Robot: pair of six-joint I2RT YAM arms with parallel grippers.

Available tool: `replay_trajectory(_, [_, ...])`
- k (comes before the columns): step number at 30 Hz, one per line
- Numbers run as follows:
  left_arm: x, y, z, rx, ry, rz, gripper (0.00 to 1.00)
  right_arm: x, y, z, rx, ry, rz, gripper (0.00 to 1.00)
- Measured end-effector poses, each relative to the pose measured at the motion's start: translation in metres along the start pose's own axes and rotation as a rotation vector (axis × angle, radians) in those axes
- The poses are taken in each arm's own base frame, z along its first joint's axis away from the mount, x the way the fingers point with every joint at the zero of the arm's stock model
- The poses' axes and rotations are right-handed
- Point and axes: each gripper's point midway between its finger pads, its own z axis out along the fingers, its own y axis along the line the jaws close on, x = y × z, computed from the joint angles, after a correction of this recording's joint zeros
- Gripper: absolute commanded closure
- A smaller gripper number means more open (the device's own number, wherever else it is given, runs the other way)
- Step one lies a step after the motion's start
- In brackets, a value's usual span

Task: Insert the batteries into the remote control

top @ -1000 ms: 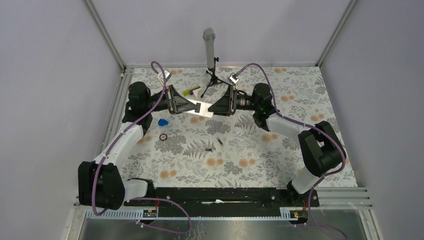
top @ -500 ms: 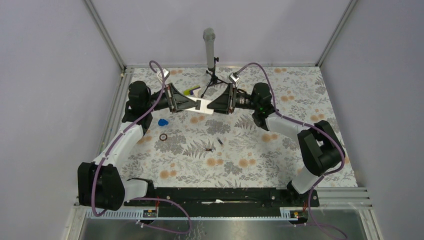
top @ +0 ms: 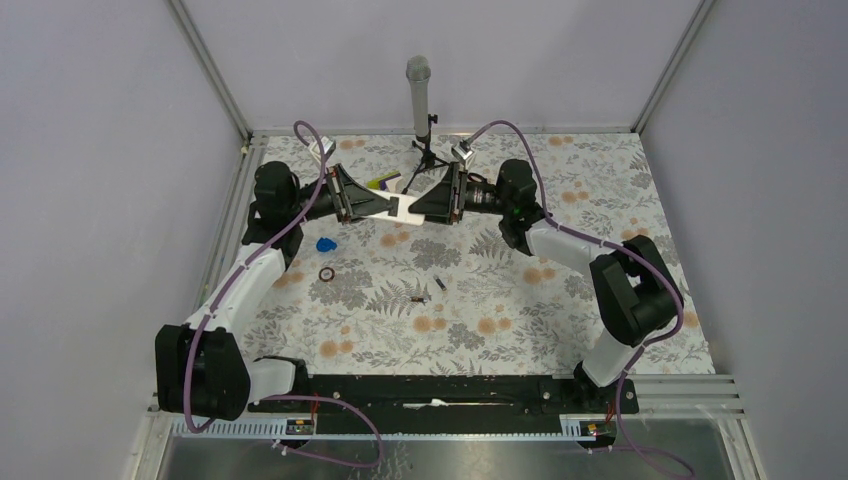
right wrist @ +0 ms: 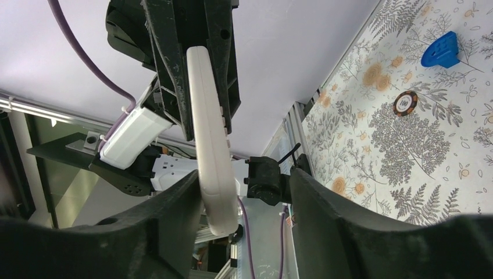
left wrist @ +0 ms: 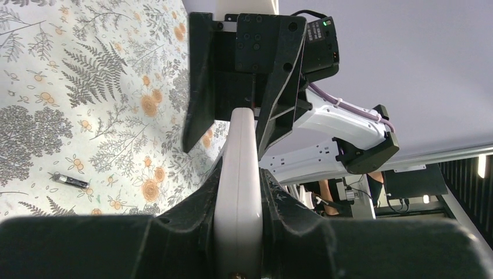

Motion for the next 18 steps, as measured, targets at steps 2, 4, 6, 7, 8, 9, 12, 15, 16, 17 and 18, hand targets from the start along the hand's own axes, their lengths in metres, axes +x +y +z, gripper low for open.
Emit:
replay_trajectory(2, [-0.002, 0.001, 0.0, -0.005, -0.008, -0.001, 1.0, -0.001, 0.0, 0.001, 0.001, -0.004, -0.002, 0.53])
replay_trajectory(4, [-0.003, 0.004, 0.0, -0.016, -0.018, -0.01, 1.0, -0.003, 0.001, 0.002, 0.001, -0.011, -0.01, 0.6])
replay_trajectory(6, [-0.004, 0.008, 0.0, -0.029, -0.024, -0.025, 1.0, -0.004, -0.001, 0.002, 0.007, -0.018, -0.02, 0.63])
replay_trajectory(7, [-0.004, 0.01, 0.0, -0.037, -0.025, -0.037, 1.0, -0.004, -0.002, 0.002, 0.012, -0.019, -0.024, 0.66])
replay_trajectory(8, [-0.004, 0.012, 0.0, -0.045, -0.026, -0.048, 1.0, -0.004, -0.004, 0.002, 0.017, -0.021, -0.027, 0.68])
replay_trajectory(9, [-0.004, 0.013, -0.001, -0.05, -0.027, -0.056, 1.0, -0.004, -0.005, 0.002, 0.022, -0.025, -0.032, 0.69])
replay_trajectory(12, [-0.005, 0.016, -0.002, -0.059, -0.029, -0.072, 1.0, -0.003, -0.009, -0.001, 0.028, -0.031, -0.037, 0.7])
replay_trajectory(15, [-0.004, 0.017, -0.003, -0.063, -0.025, -0.085, 1.0, -0.002, -0.009, -0.002, 0.024, -0.03, -0.045, 0.67])
replay_trajectory(16, [-0.003, 0.018, -0.003, -0.063, -0.022, -0.088, 1.0, -0.001, -0.009, -0.002, 0.021, -0.027, -0.048, 0.66])
replay_trajectory(17, [-0.003, 0.017, -0.004, -0.063, -0.02, -0.09, 1.0, 0.0, -0.009, -0.002, 0.018, -0.023, -0.049, 0.66])
replay_trajectory(18, [-0.003, 0.017, -0.004, -0.062, -0.018, -0.091, 1.0, 0.0, -0.008, -0.003, 0.015, -0.021, -0.052, 0.65])
